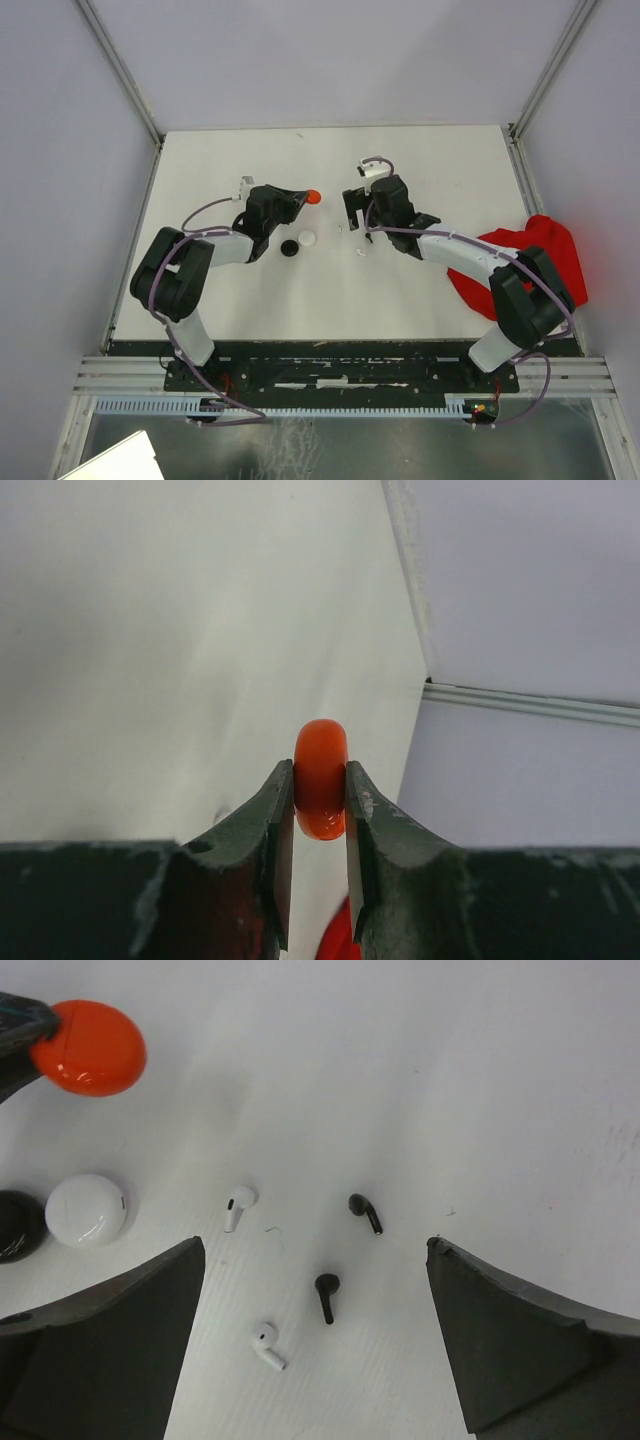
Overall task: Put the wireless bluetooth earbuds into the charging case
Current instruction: Close the charging case, then place the charging case at the center of the board.
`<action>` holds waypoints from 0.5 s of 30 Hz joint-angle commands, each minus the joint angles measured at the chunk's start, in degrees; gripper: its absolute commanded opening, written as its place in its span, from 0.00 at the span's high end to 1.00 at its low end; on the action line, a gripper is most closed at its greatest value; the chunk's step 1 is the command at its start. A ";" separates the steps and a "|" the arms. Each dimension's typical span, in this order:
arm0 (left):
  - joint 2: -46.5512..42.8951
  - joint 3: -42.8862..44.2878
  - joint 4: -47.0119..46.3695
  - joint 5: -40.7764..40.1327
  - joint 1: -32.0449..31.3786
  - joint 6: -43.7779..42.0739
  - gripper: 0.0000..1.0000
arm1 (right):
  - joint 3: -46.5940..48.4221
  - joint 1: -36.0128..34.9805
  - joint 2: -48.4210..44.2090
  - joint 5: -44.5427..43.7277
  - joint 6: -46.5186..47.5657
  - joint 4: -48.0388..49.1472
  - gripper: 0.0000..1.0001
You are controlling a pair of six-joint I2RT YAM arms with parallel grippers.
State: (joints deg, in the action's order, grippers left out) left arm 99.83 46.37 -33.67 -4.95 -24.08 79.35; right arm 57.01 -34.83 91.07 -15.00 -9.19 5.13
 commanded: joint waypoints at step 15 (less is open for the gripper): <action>11.08 10.77 4.97 -0.24 3.58 -18.31 0.93 | 6.42 -0.78 5.61 11.61 -1.12 -7.67 0.00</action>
State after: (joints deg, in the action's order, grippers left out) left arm 110.17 53.89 -28.67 -4.40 -20.97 66.37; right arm 60.38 -35.24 96.44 -5.15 -9.82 -2.81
